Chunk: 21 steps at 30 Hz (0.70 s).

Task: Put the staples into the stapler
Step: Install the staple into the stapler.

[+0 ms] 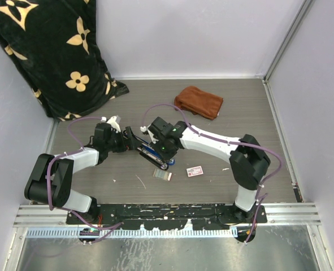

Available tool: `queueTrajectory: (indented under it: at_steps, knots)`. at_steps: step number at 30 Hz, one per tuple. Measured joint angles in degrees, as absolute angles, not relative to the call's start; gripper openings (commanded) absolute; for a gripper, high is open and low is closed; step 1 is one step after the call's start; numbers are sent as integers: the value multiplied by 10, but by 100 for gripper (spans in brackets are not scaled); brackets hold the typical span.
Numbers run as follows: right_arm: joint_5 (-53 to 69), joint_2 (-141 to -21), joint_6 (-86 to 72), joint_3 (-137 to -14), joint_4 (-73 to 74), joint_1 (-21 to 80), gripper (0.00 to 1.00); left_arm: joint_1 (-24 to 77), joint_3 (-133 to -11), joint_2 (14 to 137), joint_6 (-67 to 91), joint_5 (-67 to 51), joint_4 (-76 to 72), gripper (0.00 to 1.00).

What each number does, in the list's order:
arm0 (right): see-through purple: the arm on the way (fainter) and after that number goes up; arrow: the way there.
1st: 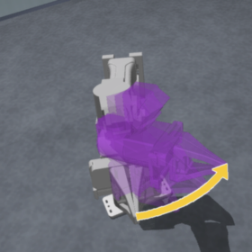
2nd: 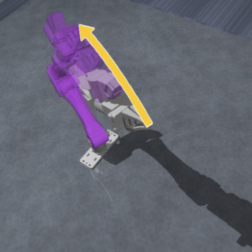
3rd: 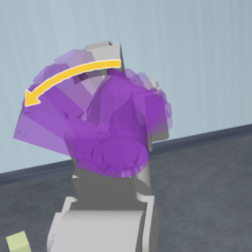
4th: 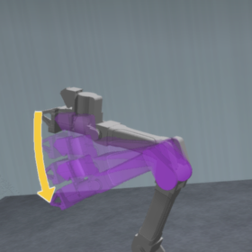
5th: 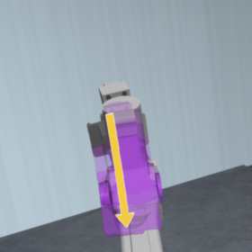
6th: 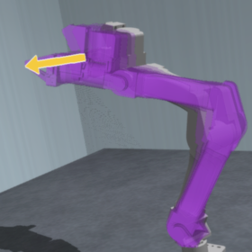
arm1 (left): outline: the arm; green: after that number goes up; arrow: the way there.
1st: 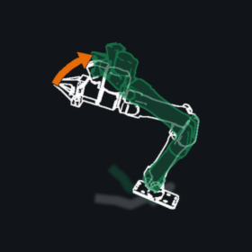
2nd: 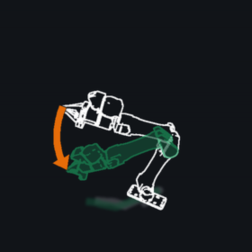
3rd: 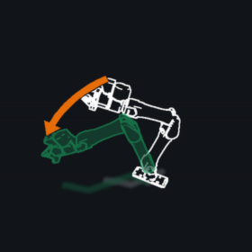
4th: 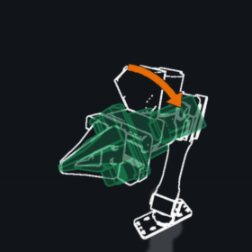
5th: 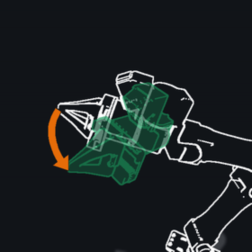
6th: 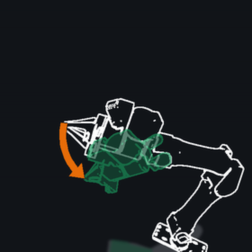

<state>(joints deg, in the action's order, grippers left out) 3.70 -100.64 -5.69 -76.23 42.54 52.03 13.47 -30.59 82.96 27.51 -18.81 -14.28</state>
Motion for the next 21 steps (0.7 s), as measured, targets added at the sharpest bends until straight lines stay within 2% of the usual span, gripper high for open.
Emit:
queueTrajectory:
  at_steps: [8,21]
  knots:
    - [17,-1077,-42,-831,456,539,20,135,-306,830,275,-188,-143,92]
    - [9,-1099,-30,-840,480,541,20,135,-306,830,275,-188,-143,92]
